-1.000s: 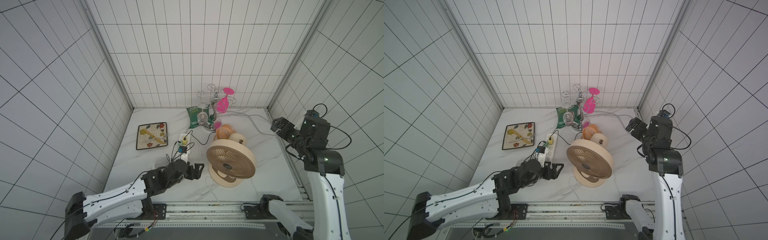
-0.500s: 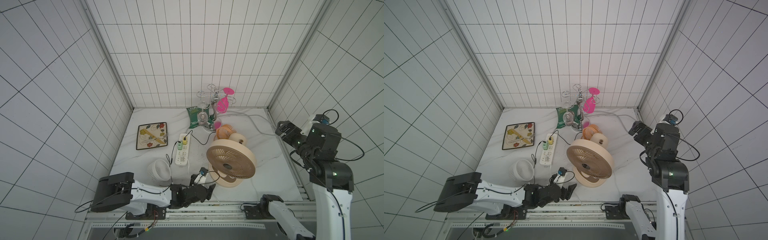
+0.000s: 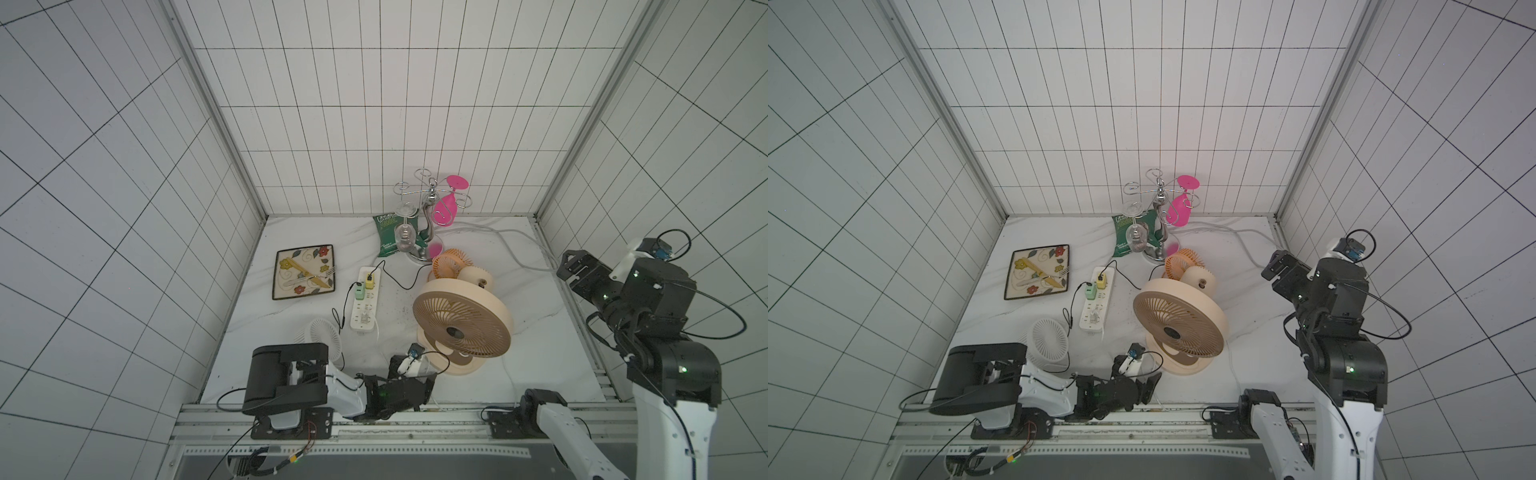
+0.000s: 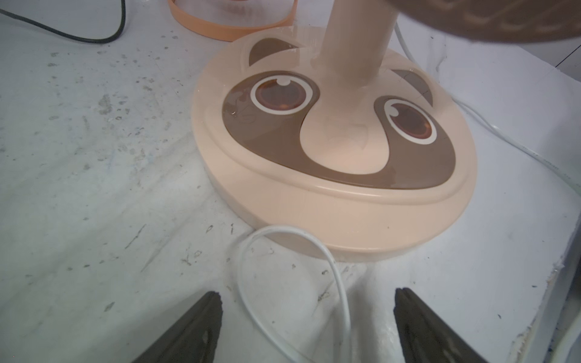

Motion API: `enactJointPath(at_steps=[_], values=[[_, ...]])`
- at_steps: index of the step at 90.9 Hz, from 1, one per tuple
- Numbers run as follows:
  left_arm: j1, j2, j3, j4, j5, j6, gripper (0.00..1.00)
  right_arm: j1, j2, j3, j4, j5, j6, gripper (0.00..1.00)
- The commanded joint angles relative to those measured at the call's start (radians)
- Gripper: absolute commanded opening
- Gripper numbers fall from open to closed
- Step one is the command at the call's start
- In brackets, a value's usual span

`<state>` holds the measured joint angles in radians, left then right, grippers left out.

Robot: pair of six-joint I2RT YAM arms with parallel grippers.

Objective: Unplug the desk fan from the power strip
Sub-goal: Move the fan to the center of the board.

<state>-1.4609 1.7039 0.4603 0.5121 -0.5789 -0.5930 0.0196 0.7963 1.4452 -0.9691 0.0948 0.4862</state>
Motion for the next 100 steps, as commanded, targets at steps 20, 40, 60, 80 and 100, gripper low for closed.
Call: enactJointPath(at_steps=[20, 40, 60, 80, 100], values=[[0.003, 0.120, 0.115, -0.001, 0.000, 0.080, 0.80, -0.002, 0.001, 0.049, -0.031, 0.040, -0.043, 0.99], [0.070, 0.182, 0.186, -0.047, 0.052, 0.095, 0.77, -0.001, -0.018, 0.064, -0.037, 0.070, -0.061, 0.99], [0.157, 0.245, 0.267, -0.099, 0.120, 0.120, 0.75, -0.003, -0.011, 0.099, -0.039, 0.084, -0.067, 0.99], [0.246, 0.300, 0.387, -0.152, 0.183, 0.146, 0.75, -0.001, 0.012, 0.150, -0.059, 0.083, -0.083, 0.99], [0.309, 0.386, 0.531, -0.205, 0.231, 0.177, 0.77, -0.002, 0.041, 0.201, -0.099, 0.086, -0.101, 0.99]])
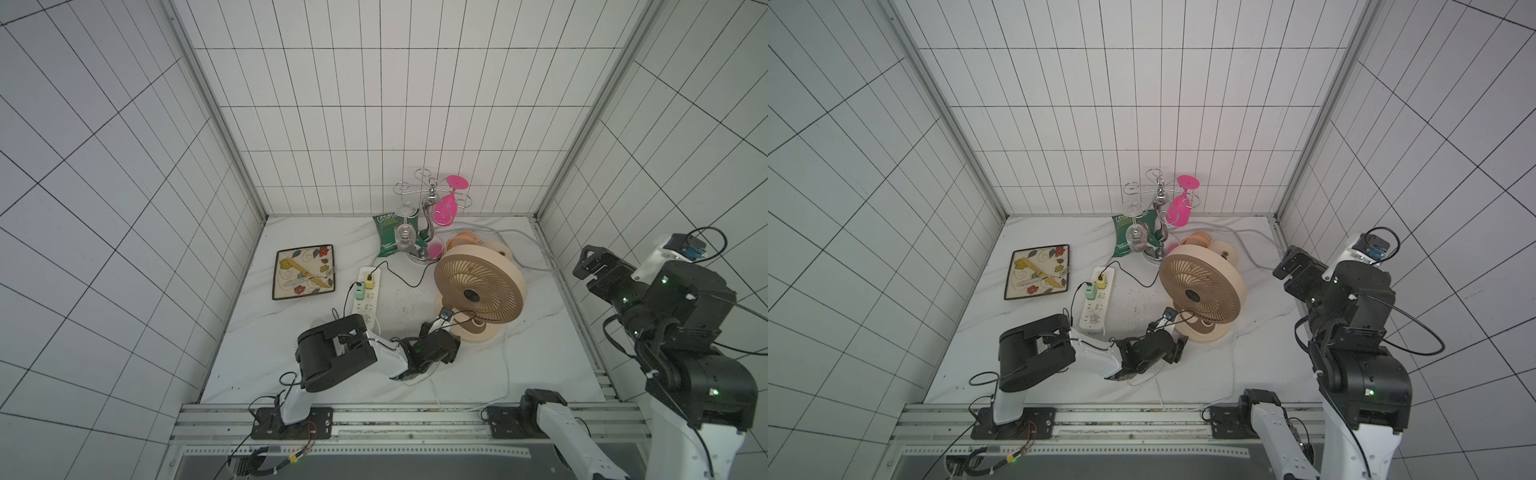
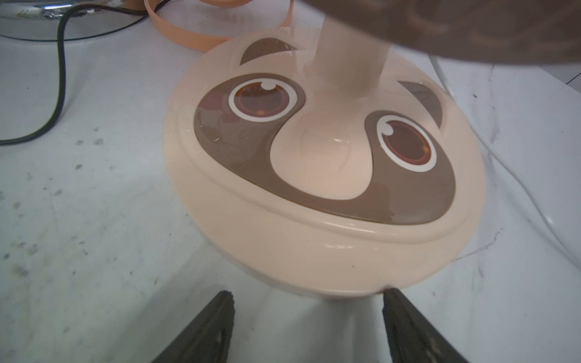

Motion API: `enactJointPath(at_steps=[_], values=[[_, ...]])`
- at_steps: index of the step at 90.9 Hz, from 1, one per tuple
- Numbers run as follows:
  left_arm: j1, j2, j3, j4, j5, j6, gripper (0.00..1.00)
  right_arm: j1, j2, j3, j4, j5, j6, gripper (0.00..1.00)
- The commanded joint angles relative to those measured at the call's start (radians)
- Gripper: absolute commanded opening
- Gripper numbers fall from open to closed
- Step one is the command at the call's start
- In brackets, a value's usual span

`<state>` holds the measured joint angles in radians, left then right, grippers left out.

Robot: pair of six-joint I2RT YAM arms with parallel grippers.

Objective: Unplug the desk fan from the power strip
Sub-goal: Move the fan to the center of the board.

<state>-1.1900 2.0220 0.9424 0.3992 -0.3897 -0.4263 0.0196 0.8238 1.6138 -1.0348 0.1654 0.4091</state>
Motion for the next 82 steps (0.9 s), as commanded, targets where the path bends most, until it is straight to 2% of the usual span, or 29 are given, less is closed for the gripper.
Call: enactJointPath(at_steps=[1, 12, 21, 36, 49, 60, 71, 77, 82], values=[[0.041, 0.072, 0.056, -0.094, 0.044, 0.010, 0.77, -0.001, 0.014, 0.035, -0.035, 0.015, -0.024, 0.99], [0.071, 0.097, 0.099, -0.097, 0.066, 0.009, 0.80, -0.002, 0.029, 0.063, -0.048, 0.011, -0.026, 0.99], [0.083, 0.060, 0.078, -0.064, 0.074, 0.030, 0.85, -0.001, 0.040, 0.076, -0.053, 0.000, -0.026, 0.99], [0.070, -0.100, -0.061, 0.057, 0.078, 0.066, 0.92, -0.002, 0.060, 0.087, -0.057, -0.060, -0.033, 0.99], [-0.004, -0.306, -0.178, 0.082, -0.007, 0.084, 0.99, -0.002, 0.111, 0.166, -0.111, -0.085, -0.107, 0.99], [-0.076, -0.500, -0.217, -0.004, -0.087, 0.085, 0.99, -0.001, 0.198, 0.315, -0.211, -0.123, -0.176, 1.00], [-0.089, -0.678, -0.228, -0.148, -0.190, 0.027, 0.99, 0.026, 0.263, 0.380, -0.269, -0.230, -0.154, 1.00], [-0.068, -0.770, -0.233, -0.229, -0.238, -0.010, 0.99, 0.097, 0.291, 0.378, -0.275, -0.254, -0.117, 1.00], [-0.031, -0.841, -0.229, -0.322, -0.259, -0.052, 0.99, 0.218, 0.325, 0.381, -0.277, -0.216, -0.098, 1.00]])
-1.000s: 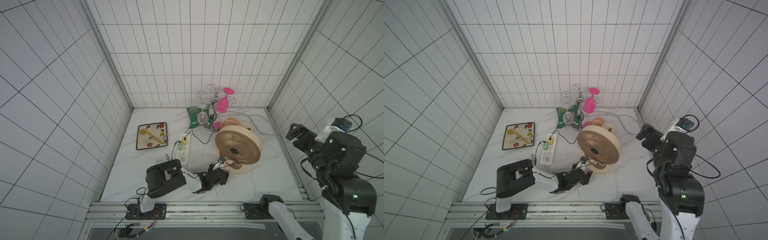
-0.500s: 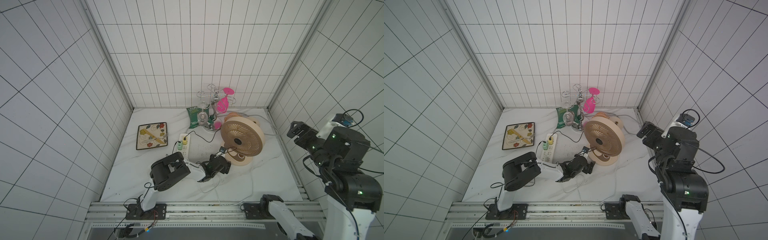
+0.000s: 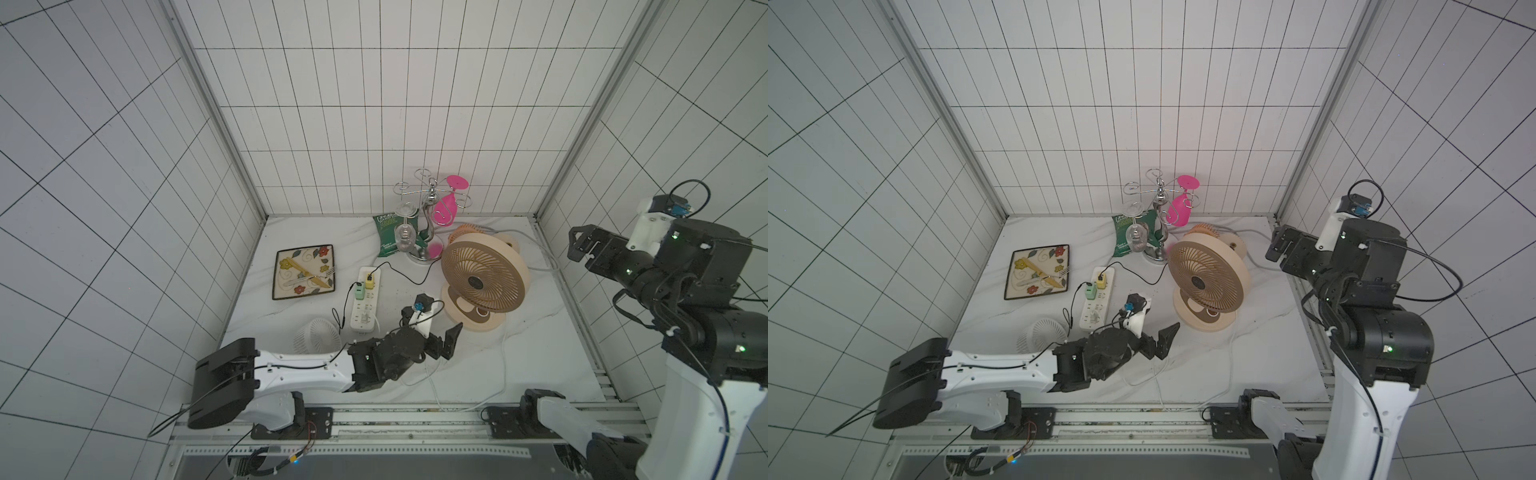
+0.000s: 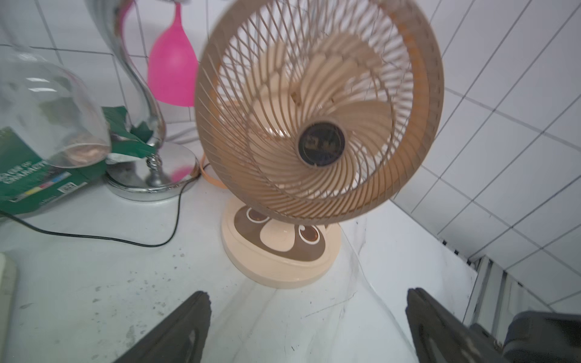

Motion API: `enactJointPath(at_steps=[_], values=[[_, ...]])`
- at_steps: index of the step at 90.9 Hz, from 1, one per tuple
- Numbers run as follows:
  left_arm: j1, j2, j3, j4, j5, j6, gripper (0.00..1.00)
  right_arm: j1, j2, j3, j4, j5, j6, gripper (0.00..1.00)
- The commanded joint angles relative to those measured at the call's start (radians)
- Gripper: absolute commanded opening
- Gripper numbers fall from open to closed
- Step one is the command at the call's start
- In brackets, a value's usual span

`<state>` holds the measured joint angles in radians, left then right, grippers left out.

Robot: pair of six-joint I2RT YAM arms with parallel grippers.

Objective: Unplug the desk fan from the power strip
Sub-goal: Move the fan to the center of the board, then adjust the plug at the center of the board.

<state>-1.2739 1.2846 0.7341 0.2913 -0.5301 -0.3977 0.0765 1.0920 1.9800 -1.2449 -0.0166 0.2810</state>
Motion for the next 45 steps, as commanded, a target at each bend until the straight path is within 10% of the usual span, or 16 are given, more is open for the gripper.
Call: enactJointPath(at_steps=[1, 23, 45], values=[[0.062, -0.119, -0.018, -0.233, -0.122, -0.089, 0.99, 0.189, 0.067, 0.017, -0.069, -0.019, 0.033, 1.00], [0.321, -0.415, 0.024, -0.622, -0.175, -0.274, 0.99, 0.726, 0.274, 0.047, -0.140, 0.214, 0.070, 1.00], [0.634, -0.582, 0.069, -0.881, -0.045, -0.397, 0.99, 0.949, 0.219, -0.443, 0.025, 0.145, 0.301, 0.92]])
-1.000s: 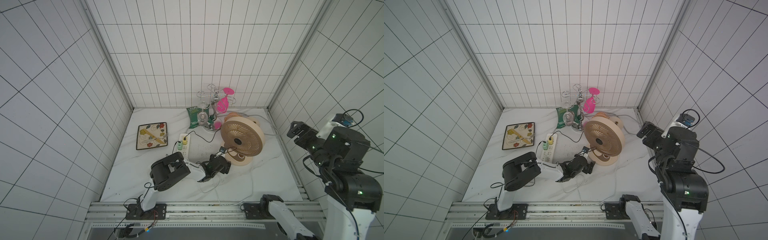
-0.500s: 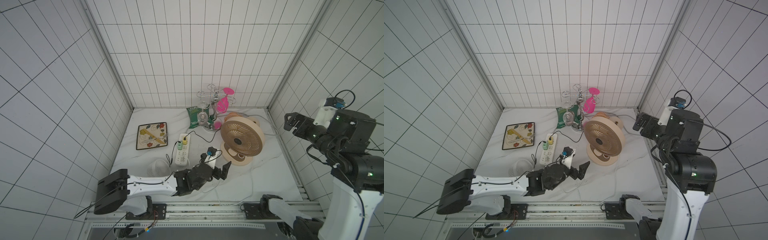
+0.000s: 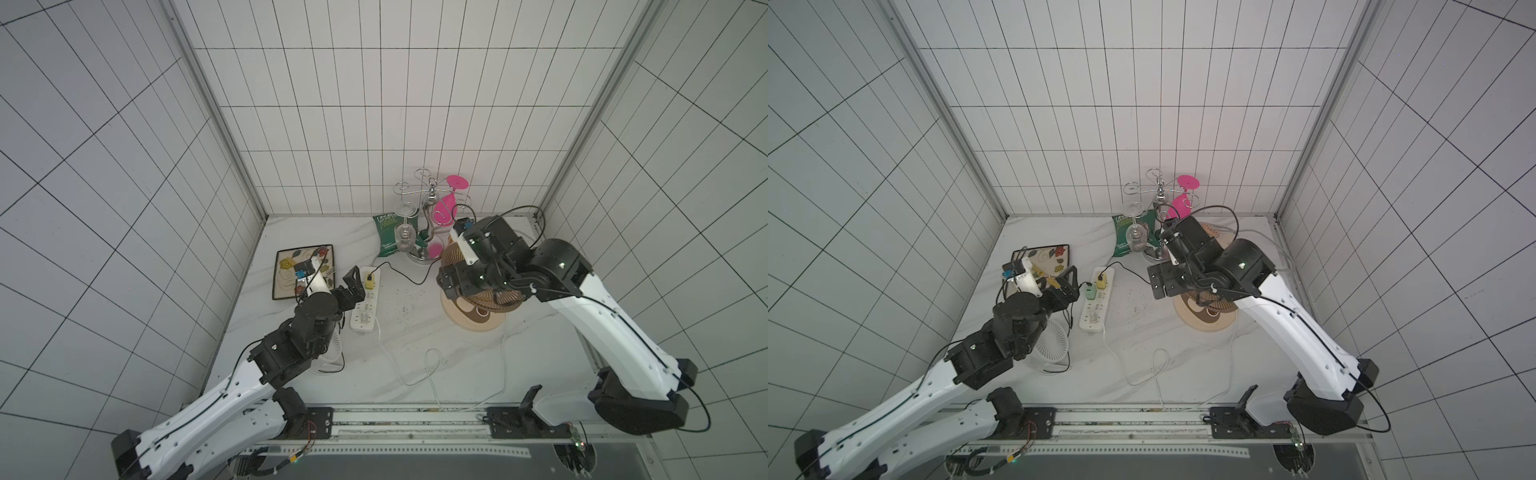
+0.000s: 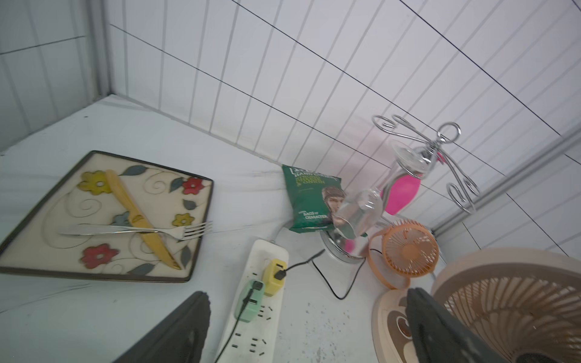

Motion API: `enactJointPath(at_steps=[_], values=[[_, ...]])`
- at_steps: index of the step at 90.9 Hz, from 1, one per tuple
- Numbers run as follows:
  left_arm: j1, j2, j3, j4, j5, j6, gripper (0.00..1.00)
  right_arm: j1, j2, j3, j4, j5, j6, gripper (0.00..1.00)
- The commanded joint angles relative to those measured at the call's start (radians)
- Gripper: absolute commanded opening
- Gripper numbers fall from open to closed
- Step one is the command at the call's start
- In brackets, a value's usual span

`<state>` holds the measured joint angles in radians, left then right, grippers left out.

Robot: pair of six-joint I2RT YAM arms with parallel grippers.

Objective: Unplug the desk fan from the power strip
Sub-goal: Adjust the plug at the center of the board.

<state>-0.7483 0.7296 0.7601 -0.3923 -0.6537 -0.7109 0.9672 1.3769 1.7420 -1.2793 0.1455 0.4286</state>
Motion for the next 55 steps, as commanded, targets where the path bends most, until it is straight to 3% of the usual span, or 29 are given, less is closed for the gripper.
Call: enactJointPath(at_steps=[1, 12, 29, 55], values=[[0.121, -0.028, 0.046, -0.205, 0.089, -0.088, 0.99, 0.062, -0.070, -0.230, 0.070, -0.027, 0.164, 0.91], [0.205, -0.005, 0.089, -0.290, 0.175, -0.120, 0.99, 0.097, -0.066, -0.451, 0.155, -0.107, 0.253, 0.80], [0.211, 0.022, 0.113, -0.339, 0.233, -0.150, 0.99, 0.104, -0.047, -0.652, 0.275, -0.123, 0.348, 0.68], [0.212, 0.014, 0.116, -0.387, 0.270, -0.201, 0.99, 0.085, 0.059, -0.778, 0.513, -0.174, 0.372, 0.56]])
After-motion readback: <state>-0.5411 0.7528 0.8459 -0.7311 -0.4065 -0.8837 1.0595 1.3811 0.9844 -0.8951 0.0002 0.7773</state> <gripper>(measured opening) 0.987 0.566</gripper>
